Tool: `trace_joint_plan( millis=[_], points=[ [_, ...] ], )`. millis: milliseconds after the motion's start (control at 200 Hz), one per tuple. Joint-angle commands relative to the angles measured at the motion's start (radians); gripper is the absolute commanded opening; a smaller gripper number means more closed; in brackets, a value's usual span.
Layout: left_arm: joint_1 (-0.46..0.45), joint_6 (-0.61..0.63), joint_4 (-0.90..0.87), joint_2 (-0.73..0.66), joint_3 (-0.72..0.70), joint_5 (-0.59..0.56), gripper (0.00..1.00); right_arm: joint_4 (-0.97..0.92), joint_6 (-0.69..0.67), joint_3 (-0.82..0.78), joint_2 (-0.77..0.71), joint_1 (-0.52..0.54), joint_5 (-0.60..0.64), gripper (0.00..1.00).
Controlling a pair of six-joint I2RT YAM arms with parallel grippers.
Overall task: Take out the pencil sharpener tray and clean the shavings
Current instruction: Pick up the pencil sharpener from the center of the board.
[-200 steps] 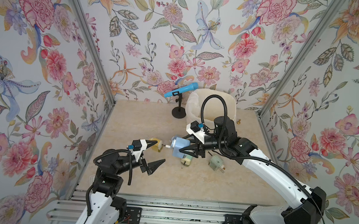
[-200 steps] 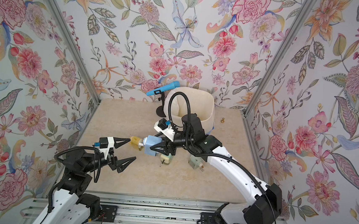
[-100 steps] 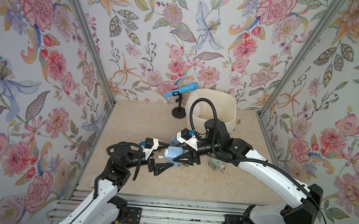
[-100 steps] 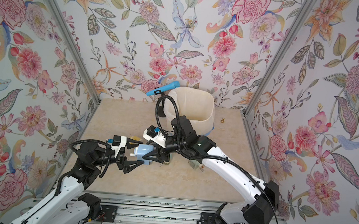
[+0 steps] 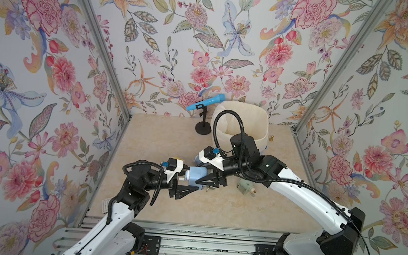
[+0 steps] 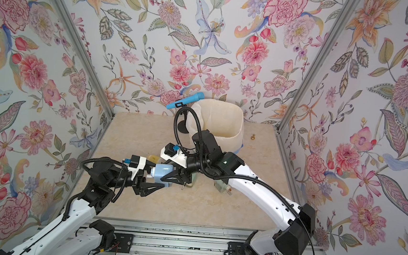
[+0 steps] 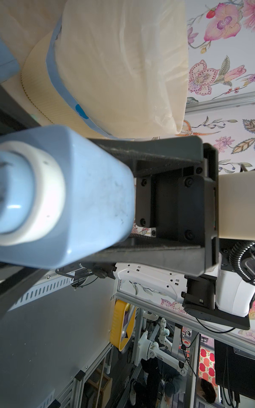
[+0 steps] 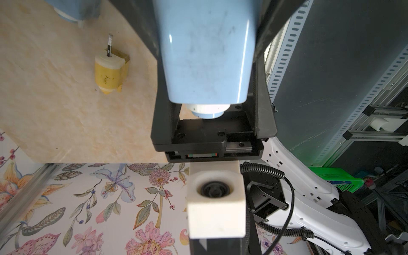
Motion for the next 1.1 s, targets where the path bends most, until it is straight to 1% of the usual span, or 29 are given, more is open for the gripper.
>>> trace_joint_plan(
  millis=[0, 55, 170, 245, 365, 470, 495, 575, 625, 645, 665, 711, 791, 936, 1021, 1046, 1051, 1096],
  points=[
    [-0.015, 0.015, -0.005, 0.007, 0.022, 0.036, 0.71, 0.004, -0.033, 0.04, 0.006, 0.001, -0.034, 0.47],
    [-0.016, 0.017, 0.002, 0.002, 0.02, 0.03, 0.68, 0.003, -0.036, 0.039, 0.007, 0.001, -0.035, 0.47],
    [-0.018, 0.003, 0.038, -0.01, 0.014, 0.029, 0.6, 0.003, -0.04, 0.038, 0.015, 0.001, -0.035, 0.47],
    [-0.018, -0.009, 0.057, -0.01, 0.01, 0.026, 0.56, 0.003, -0.045, 0.038, 0.015, 0.001, -0.034, 0.48],
    [-0.022, -0.042, 0.107, -0.002, 0.0, 0.037, 0.45, 0.003, -0.051, 0.038, 0.019, -0.002, -0.032, 0.49],
    [-0.03, -0.039, 0.117, -0.001, -0.001, 0.028, 0.39, 0.006, -0.058, 0.04, 0.024, -0.005, -0.026, 0.53],
    [-0.033, -0.036, 0.117, -0.002, -0.002, 0.023, 0.39, 0.006, -0.059, 0.041, 0.026, -0.005, -0.023, 0.56],
    [-0.033, -0.026, 0.115, -0.009, -0.001, 0.01, 0.37, 0.012, -0.055, 0.044, 0.03, -0.005, 0.001, 0.72],
    [-0.034, -0.021, 0.114, -0.015, -0.003, 0.001, 0.37, 0.025, -0.047, 0.042, 0.025, -0.007, 0.012, 0.84],
    [-0.033, -0.018, 0.114, -0.017, -0.003, -0.001, 0.37, 0.035, -0.044, 0.038, 0.023, -0.006, 0.018, 0.91],
    [-0.034, -0.016, 0.113, -0.02, -0.003, -0.004, 0.37, 0.049, -0.038, 0.034, 0.018, -0.008, 0.025, 0.96],
    [-0.033, -0.012, 0.113, -0.022, -0.003, -0.008, 0.37, 0.095, -0.015, 0.019, 0.001, -0.018, 0.029, 1.0],
    [-0.033, -0.007, 0.111, -0.025, -0.001, -0.019, 0.35, 0.246, 0.075, -0.044, -0.056, -0.05, 0.023, 1.0],
    [-0.033, 0.008, 0.087, -0.024, 0.011, -0.038, 0.32, 0.623, 0.313, -0.254, -0.21, -0.144, -0.039, 1.0],
    [-0.033, 0.006, 0.076, -0.02, 0.031, -0.032, 0.32, 0.778, 0.437, -0.376, -0.294, -0.208, -0.051, 1.0],
    [-0.033, 0.005, 0.075, -0.022, 0.035, -0.029, 0.32, 0.818, 0.471, -0.411, -0.316, -0.211, -0.058, 1.0],
    [-0.033, 0.004, 0.074, -0.022, 0.037, -0.029, 0.32, 0.826, 0.479, -0.417, -0.319, -0.226, -0.059, 1.0],
    [-0.033, -0.001, 0.073, -0.023, 0.046, -0.021, 0.32, 0.874, 0.519, -0.467, -0.345, -0.26, -0.082, 1.0]
  ],
)
